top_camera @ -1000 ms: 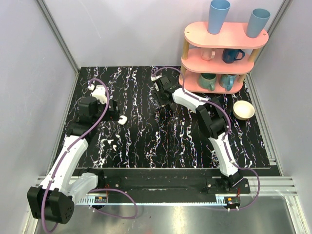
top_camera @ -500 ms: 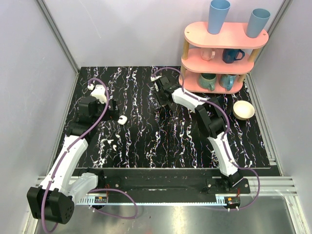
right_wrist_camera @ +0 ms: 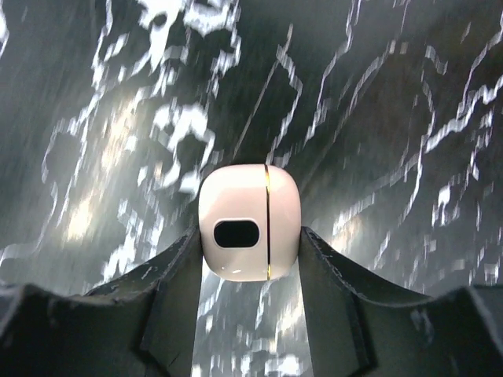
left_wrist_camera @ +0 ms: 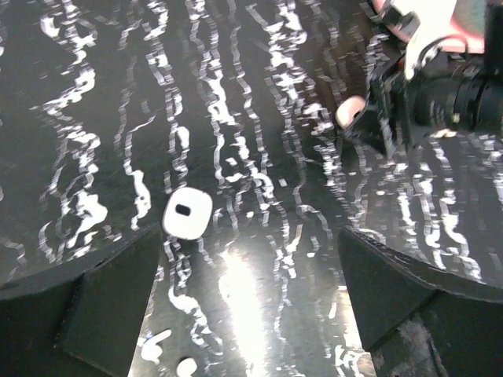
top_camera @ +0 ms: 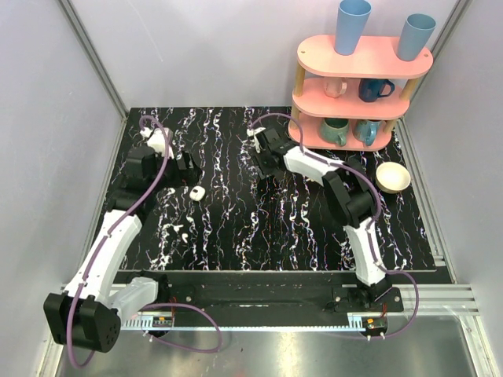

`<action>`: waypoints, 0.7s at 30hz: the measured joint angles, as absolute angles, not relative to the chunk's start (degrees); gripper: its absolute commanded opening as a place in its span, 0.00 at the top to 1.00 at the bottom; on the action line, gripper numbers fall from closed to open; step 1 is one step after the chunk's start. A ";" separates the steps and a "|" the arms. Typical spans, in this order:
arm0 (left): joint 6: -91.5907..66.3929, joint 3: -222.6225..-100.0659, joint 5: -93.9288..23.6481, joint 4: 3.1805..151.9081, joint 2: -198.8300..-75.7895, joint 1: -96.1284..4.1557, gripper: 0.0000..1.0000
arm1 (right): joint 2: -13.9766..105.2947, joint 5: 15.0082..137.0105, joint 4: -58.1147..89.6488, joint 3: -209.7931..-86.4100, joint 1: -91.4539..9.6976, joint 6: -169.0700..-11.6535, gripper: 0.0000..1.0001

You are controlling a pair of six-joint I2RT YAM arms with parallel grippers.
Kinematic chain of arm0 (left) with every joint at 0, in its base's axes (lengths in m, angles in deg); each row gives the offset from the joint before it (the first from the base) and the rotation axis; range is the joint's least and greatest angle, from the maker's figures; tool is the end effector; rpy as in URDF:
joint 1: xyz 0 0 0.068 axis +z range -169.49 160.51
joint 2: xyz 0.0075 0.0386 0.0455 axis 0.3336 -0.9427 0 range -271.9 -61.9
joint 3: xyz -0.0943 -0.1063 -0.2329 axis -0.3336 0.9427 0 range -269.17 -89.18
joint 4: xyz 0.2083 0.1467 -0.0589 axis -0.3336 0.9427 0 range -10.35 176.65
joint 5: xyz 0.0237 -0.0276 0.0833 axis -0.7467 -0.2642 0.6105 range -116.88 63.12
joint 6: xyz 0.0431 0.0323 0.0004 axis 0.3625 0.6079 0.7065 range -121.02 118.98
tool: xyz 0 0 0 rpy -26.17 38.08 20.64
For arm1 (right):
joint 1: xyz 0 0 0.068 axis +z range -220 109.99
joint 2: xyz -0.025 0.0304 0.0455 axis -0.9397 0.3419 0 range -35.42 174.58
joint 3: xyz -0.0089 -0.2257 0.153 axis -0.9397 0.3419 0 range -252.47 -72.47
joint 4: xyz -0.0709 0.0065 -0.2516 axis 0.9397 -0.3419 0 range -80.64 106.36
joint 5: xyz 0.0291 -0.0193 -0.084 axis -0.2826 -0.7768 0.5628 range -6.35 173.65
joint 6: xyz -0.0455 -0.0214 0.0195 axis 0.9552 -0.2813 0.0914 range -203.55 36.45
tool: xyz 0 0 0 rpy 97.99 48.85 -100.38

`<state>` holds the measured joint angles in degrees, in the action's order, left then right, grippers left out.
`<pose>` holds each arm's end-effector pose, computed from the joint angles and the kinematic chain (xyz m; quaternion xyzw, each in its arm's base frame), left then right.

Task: Insert the wireless bluetooth earbuds into the charging case
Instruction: Pick up the charging case from the center of the board, then pass from the right arm to the left

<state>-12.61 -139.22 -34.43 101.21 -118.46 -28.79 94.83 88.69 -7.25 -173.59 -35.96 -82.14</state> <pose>0.2174 -0.0403 0.3143 0.0168 0.8561 -0.1486 0.4946 0.4162 0.2774 0.1610 -0.2748 0.9060 0.0497 0.3180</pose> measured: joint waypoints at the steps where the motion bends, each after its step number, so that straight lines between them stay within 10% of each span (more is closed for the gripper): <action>1: -13.44 -140.33 -35.94 101.19 -119.25 -28.77 0.01 | 92.43 88.01 -6.97 -170.73 -35.98 -81.85 0.74; 12: -19.56 -152.07 -58.58 101.63 -127.27 -28.94 0.01 | 50.05 74.59 -2.42 -154.64 -35.77 -81.83 0.79; 21: -24.24 -158.25 -68.00 102.15 -134.46 -30.86 0.01 | 42.92 68.93 -4.81 -148.96 -33.86 -78.07 0.88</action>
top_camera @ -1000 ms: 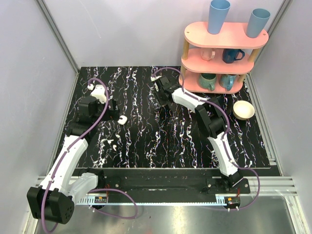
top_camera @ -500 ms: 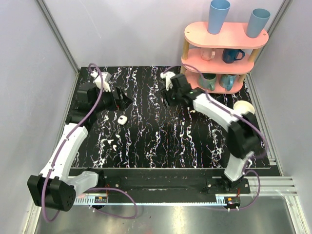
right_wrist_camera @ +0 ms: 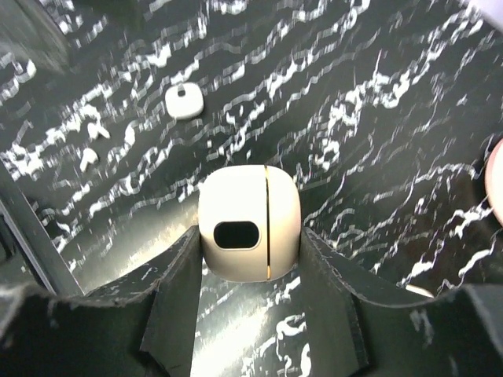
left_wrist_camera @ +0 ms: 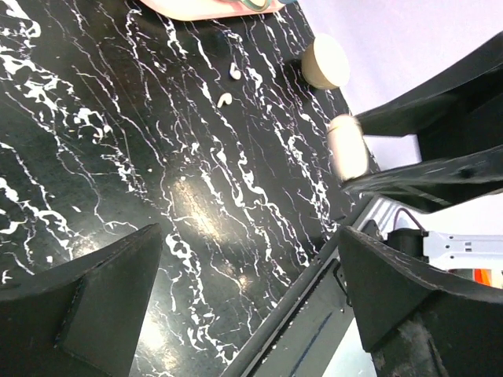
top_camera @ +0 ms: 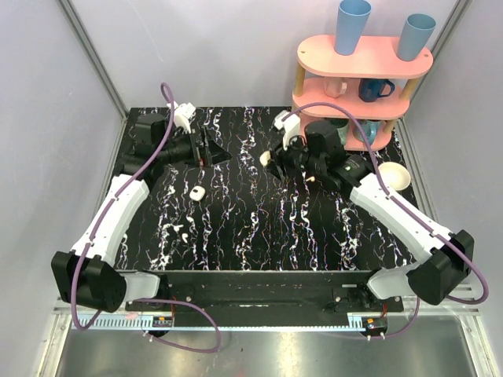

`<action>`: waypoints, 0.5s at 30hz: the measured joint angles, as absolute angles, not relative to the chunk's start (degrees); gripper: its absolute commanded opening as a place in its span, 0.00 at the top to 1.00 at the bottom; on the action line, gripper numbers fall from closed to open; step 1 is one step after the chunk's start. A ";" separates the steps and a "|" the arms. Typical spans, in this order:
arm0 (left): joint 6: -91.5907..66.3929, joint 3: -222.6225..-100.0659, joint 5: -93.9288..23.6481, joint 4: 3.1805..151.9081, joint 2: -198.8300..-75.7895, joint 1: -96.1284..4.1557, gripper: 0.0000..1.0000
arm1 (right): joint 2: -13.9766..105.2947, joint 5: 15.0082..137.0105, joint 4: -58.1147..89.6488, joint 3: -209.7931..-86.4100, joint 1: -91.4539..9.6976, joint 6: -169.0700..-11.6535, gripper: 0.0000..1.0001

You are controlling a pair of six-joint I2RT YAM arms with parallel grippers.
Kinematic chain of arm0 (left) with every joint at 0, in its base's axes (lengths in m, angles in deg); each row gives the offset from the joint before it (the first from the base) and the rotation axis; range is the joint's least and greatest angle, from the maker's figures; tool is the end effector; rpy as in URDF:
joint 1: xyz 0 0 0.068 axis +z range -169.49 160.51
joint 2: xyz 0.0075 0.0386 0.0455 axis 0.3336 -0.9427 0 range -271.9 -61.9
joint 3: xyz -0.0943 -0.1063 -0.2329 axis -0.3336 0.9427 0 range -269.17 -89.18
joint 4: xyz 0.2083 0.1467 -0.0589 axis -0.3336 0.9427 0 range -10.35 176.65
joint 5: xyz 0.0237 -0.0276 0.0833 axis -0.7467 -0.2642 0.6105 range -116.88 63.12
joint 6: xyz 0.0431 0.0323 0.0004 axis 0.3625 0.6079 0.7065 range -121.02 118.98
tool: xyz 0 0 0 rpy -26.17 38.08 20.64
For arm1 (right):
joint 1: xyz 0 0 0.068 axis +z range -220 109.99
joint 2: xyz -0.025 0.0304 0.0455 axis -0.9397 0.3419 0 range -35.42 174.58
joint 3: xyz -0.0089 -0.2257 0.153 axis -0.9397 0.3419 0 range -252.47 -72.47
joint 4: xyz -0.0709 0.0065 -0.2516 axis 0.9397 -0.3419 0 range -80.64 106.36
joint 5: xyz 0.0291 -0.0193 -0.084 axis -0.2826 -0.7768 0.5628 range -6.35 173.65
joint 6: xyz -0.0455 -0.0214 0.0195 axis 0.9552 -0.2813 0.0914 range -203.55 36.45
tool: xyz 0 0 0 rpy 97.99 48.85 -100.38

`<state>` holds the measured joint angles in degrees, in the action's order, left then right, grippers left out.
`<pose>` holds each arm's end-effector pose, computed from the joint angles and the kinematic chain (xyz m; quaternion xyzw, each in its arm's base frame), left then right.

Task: Insert the wireless bluetooth earbuds into the charging case
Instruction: Pass from the right arm to the left

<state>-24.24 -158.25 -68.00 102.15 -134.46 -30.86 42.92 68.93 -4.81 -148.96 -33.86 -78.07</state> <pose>0.2695 -0.0780 0.3663 0.1032 0.8089 -0.4319 0.3853 0.2477 0.1922 0.3817 -0.3599 0.7481 0.2478 0.4995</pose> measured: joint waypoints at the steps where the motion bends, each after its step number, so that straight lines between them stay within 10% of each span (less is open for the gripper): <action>1: -24.55 -158.63 -68.46 102.56 -134.85 -31.02 0.01 | 42.90 68.95 -5.40 -147.67 -33.73 -77.42 0.90; 15: -26.06 -162.84 -73.90 104.49 -141.58 -34.56 0.01 | 35.21 67.66 2.58 -132.24 -32.20 -66.07 0.98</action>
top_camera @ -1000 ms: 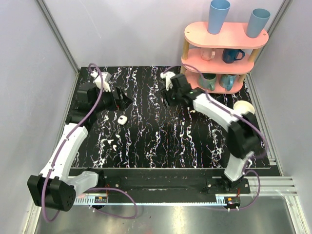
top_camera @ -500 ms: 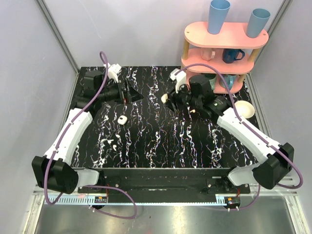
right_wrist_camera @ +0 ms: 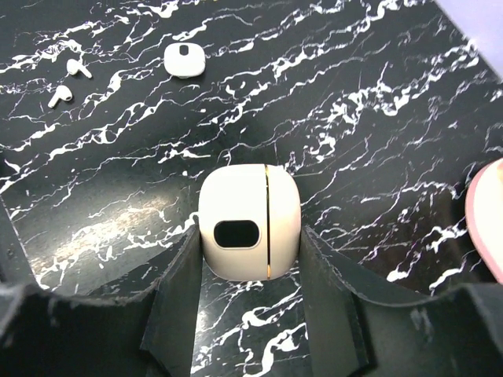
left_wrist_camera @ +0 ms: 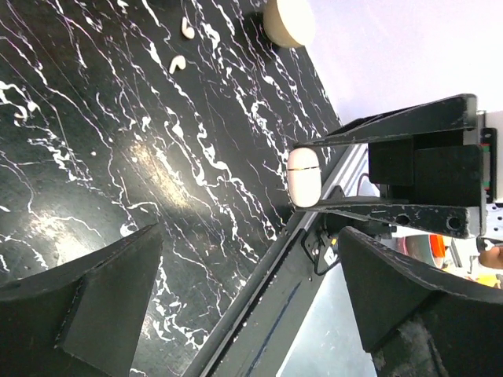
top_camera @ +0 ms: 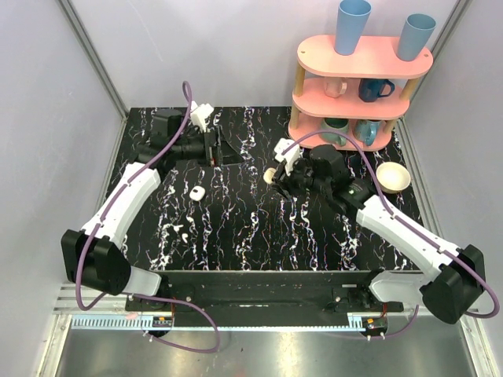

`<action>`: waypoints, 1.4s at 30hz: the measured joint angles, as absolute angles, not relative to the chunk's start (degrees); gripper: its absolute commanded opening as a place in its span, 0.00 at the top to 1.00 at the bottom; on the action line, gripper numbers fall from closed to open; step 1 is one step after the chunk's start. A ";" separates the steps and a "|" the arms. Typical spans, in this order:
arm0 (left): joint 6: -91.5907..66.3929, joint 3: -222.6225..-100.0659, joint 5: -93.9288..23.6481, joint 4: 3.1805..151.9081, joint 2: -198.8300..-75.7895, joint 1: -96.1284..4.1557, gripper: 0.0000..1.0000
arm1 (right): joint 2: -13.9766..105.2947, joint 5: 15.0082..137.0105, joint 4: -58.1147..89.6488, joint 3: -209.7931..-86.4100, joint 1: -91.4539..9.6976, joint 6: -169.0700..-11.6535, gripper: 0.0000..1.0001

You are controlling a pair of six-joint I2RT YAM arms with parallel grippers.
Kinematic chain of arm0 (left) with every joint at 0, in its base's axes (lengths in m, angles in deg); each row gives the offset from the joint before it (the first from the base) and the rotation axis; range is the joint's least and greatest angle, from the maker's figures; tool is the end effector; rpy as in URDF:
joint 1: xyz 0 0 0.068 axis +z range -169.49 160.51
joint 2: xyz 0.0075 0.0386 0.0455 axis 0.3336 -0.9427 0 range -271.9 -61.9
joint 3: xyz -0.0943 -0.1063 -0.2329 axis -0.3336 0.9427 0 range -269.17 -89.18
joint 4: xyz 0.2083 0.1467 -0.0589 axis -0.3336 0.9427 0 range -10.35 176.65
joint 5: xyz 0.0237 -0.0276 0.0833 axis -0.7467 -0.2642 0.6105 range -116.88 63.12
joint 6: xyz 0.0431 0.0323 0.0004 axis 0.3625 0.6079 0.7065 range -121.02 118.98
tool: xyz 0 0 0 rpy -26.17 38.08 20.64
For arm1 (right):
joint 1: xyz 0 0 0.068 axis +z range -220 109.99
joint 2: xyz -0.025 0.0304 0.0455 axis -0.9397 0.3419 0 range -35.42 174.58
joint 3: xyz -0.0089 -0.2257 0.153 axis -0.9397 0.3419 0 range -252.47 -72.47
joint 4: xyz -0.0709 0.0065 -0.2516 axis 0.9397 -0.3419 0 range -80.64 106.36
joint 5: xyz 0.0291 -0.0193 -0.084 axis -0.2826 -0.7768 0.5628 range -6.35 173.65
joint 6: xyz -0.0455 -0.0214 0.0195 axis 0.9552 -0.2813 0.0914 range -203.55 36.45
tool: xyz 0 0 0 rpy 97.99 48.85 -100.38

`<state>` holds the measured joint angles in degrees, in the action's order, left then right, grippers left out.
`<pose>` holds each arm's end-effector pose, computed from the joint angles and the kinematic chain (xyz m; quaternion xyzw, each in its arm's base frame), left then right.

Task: Insert the wireless bluetooth earbuds into the charging case
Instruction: Pass from the right arm to the left

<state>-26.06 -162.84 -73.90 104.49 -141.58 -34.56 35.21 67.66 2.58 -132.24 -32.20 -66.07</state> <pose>0.2896 -0.1049 0.3569 0.1268 0.8116 -0.4811 0.3061 0.2175 0.1811 0.3302 -0.4532 0.7036 0.2096 0.5057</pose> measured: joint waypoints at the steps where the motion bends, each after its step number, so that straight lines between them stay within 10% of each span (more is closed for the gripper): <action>1: -26.06 -162.84 -73.97 104.71 -141.91 -34.99 0.01 | 34.62 67.44 3.76 -131.43 -32.03 -65.09 0.98; 42: -39.17 -149.77 -68.90 72.47 -141.12 -45.25 0.26 | 30.62 69.50 33.20 -118.18 -27.99 -51.78 1.00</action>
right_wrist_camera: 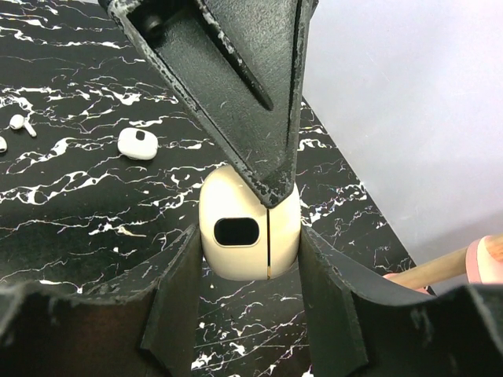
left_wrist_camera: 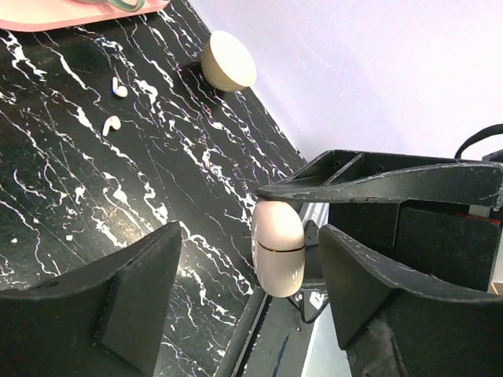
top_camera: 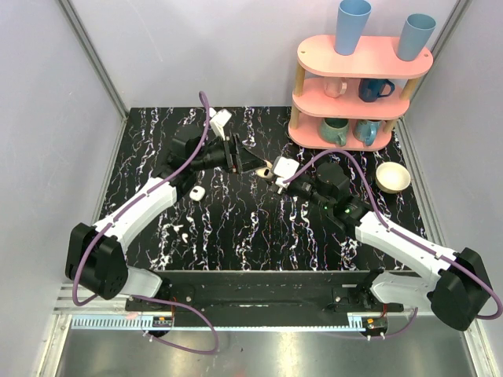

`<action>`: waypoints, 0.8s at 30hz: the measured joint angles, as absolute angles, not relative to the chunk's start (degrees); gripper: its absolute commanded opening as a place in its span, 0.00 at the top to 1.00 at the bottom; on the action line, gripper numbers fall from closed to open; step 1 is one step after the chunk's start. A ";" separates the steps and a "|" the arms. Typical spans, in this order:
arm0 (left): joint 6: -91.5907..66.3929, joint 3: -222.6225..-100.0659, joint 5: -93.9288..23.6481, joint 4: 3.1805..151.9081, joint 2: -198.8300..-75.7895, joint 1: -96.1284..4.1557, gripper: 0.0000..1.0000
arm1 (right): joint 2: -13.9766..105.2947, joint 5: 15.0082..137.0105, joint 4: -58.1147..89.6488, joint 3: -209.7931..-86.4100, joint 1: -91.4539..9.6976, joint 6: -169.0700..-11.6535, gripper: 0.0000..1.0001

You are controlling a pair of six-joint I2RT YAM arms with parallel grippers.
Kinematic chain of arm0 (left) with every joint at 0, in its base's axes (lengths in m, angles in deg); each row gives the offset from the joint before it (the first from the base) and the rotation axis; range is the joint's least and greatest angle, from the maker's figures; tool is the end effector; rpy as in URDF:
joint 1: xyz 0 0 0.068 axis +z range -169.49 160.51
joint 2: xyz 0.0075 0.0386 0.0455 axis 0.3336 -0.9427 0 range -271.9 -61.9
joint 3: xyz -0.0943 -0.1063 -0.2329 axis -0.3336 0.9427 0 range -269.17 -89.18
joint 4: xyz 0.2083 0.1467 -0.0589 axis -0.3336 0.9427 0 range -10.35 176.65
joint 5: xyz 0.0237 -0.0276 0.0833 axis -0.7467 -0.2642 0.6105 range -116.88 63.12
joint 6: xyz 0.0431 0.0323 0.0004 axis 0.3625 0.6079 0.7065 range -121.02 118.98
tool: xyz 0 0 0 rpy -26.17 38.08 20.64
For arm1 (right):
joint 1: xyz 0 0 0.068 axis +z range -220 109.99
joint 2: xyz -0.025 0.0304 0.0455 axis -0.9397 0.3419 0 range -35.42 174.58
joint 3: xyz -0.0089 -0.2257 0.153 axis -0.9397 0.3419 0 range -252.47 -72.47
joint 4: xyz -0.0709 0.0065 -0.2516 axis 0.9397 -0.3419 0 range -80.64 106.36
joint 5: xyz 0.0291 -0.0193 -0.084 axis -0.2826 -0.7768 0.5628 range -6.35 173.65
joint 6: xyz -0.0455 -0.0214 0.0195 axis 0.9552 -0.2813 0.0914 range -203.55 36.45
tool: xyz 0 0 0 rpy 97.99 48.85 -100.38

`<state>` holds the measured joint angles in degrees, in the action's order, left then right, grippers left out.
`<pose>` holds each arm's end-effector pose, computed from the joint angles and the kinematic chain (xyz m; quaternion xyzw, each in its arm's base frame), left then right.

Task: Insert the wireless bluetooth earbuds into the charging case
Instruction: Pass from the right arm to the left

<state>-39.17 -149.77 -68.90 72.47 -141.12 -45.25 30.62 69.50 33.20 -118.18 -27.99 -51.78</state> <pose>0.2782 -0.1606 0.3316 0.1477 0.7429 -0.5483 0.3545 0.1961 0.1884 0.3194 -0.5013 0.5274 0.1501 0.6693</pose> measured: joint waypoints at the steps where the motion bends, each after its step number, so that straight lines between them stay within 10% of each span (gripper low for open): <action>1: -39.30 -149.77 -69.01 72.27 -141.12 -45.25 0.26 | 30.62 69.50 33.25 -118.18 -27.96 -51.91 1.00; 11: -39.41 -148.72 -74.34 70.83 -141.12 -45.25 0.21 | 30.62 69.65 33.49 -118.18 -27.94 -52.56 1.00; 24: -38.12 -148.64 -76.42 68.97 -141.15 -45.27 0.37 | 30.62 69.59 33.66 -118.18 -27.94 -52.59 1.00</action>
<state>-38.12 -148.64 -76.42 68.97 -141.15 -45.27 30.62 69.59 33.66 -118.18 -27.94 -52.59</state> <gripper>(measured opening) 0.642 0.533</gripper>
